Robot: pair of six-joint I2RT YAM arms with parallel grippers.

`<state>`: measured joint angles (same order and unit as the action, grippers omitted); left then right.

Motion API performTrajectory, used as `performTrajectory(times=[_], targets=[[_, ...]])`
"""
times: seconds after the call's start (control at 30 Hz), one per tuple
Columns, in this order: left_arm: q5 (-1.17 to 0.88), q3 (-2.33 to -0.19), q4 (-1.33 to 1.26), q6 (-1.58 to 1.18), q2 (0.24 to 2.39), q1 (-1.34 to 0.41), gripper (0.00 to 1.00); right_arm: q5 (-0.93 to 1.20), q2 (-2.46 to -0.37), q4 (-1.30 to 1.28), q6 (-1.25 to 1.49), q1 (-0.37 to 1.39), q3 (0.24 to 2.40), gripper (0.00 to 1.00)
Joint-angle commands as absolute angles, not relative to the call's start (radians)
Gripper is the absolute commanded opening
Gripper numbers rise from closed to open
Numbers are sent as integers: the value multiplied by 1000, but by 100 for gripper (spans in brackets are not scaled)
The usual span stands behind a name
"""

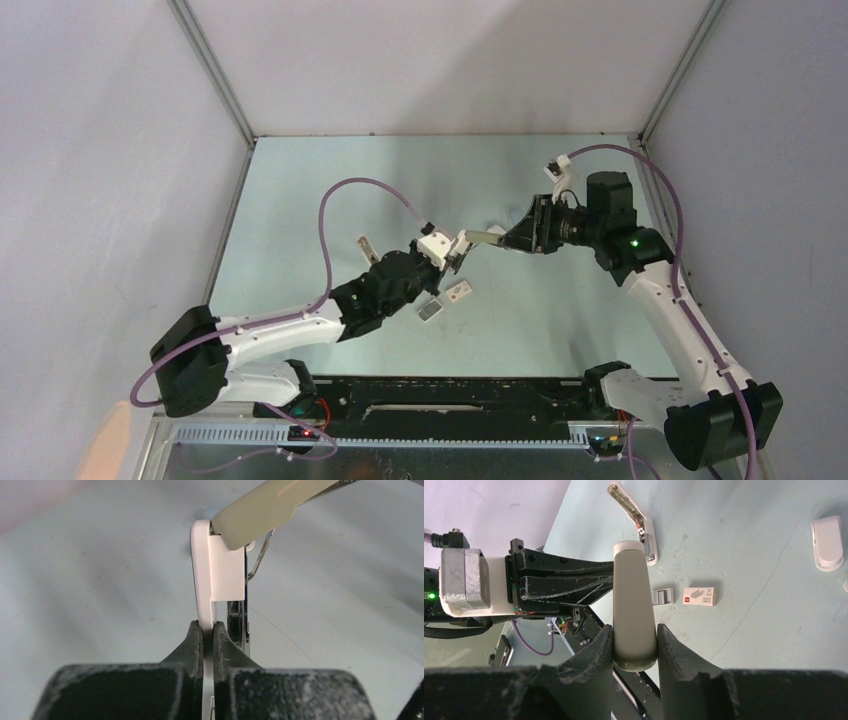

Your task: Load the staples into the stapler

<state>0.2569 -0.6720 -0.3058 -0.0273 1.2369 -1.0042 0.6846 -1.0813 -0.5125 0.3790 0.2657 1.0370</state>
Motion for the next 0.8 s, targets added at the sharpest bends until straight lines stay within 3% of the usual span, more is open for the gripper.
performTrajectory(times=[0.0,0.33,0.43,0.63,0.77], targets=[[368,-629,-199,203,1246,-1060,0,703,-1057,-500,336,179,1128,0],[402,-662,-219,16,1224,-1062,0,688,-1090,-484,346,217,1135,1],[374,-688,-215,-102,1236,-1054,0,629,-1080,-467,364,231,1135,16],[303,-693,-213,-310,1241,-993,0,497,-1052,-462,397,247,1135,63],[215,-661,-258,-473,1225,-918,0,361,-999,-444,418,299,1105,76]])
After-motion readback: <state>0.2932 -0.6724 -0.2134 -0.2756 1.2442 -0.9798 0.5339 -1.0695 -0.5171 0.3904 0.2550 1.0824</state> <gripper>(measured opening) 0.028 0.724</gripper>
